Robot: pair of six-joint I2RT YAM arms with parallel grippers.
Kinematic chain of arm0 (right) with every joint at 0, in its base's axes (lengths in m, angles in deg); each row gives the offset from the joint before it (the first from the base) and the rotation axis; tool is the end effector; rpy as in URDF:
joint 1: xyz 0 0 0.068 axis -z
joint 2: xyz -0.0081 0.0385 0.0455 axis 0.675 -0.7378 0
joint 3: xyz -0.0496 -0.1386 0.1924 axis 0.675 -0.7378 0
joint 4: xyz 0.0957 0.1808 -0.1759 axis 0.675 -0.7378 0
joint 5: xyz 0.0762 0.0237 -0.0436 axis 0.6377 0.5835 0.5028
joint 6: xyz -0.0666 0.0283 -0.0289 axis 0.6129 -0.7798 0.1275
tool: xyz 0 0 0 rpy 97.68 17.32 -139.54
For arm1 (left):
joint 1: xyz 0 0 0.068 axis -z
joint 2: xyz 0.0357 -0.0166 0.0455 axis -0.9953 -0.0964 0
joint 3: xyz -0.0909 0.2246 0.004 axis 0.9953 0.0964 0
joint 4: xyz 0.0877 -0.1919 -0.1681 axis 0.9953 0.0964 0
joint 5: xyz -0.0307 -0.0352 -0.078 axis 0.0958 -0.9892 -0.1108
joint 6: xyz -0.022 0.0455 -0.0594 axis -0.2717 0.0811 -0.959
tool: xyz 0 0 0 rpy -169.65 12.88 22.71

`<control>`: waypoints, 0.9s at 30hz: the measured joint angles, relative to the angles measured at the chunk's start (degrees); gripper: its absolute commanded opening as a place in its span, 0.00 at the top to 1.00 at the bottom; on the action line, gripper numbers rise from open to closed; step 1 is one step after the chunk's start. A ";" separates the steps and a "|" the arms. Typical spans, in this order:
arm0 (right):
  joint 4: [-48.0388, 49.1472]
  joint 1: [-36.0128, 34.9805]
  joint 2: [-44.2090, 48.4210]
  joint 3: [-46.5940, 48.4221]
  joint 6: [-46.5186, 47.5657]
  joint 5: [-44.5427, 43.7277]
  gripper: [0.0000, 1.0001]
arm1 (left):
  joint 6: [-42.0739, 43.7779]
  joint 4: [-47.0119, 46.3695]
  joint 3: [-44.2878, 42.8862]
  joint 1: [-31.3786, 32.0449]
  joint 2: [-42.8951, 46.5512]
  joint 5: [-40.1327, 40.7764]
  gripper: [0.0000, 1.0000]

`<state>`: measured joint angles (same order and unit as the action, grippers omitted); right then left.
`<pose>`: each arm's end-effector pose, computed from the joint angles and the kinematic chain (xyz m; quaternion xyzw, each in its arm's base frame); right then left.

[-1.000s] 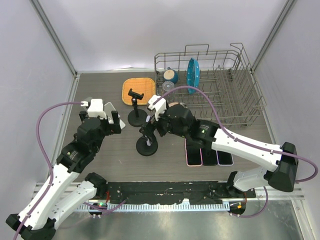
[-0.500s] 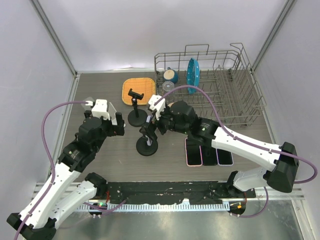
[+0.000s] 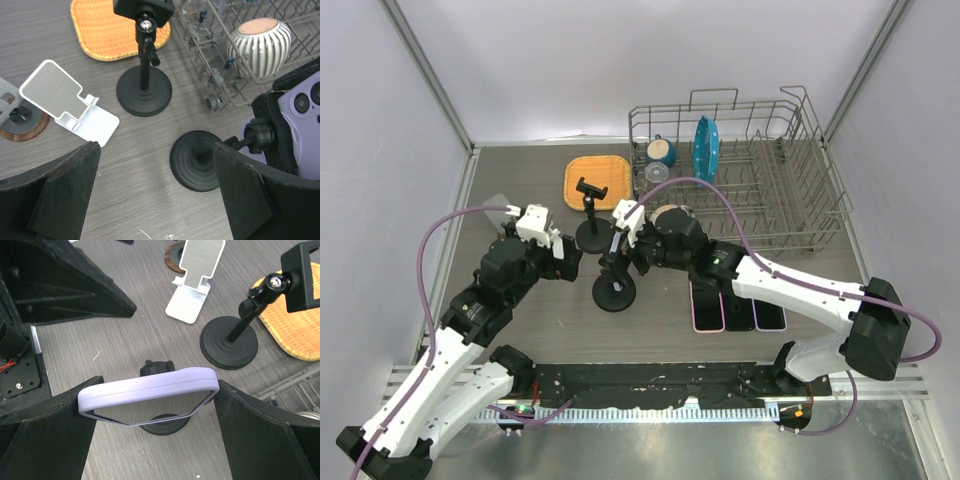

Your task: Remove the phone from the phone stand

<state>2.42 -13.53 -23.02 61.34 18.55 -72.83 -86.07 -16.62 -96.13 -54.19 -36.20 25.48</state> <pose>0.1975 0.3104 0.2772 -0.4532 0.6753 0.3022 0.4972 0.1886 -0.0965 0.2950 0.0842 0.8122 -0.1345 0.5614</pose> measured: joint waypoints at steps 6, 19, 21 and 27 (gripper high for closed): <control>3.45 1.16 -0.22 -1.44 -0.07 2.58 0.28 | -1.38 -0.52 2.43 0.00 0.74 -3.17 0.13; 3.91 2.91 0.55 -2.16 0.17 5.16 0.72 | -10.84 -22.01 19.63 0.37 5.07 -7.37 0.36; 3.76 2.91 0.59 -2.16 0.24 5.38 0.74 | -10.97 -26.58 22.38 0.90 4.68 -8.02 0.37; 2.69 3.10 1.05 -2.16 0.61 6.69 0.77 | -7.80 -36.17 26.23 4.44 1.27 -8.50 0.38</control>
<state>5.11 -10.43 -21.97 59.18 19.17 -66.14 -93.87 -52.79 -69.90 -49.75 -34.93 16.98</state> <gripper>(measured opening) 0.817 0.633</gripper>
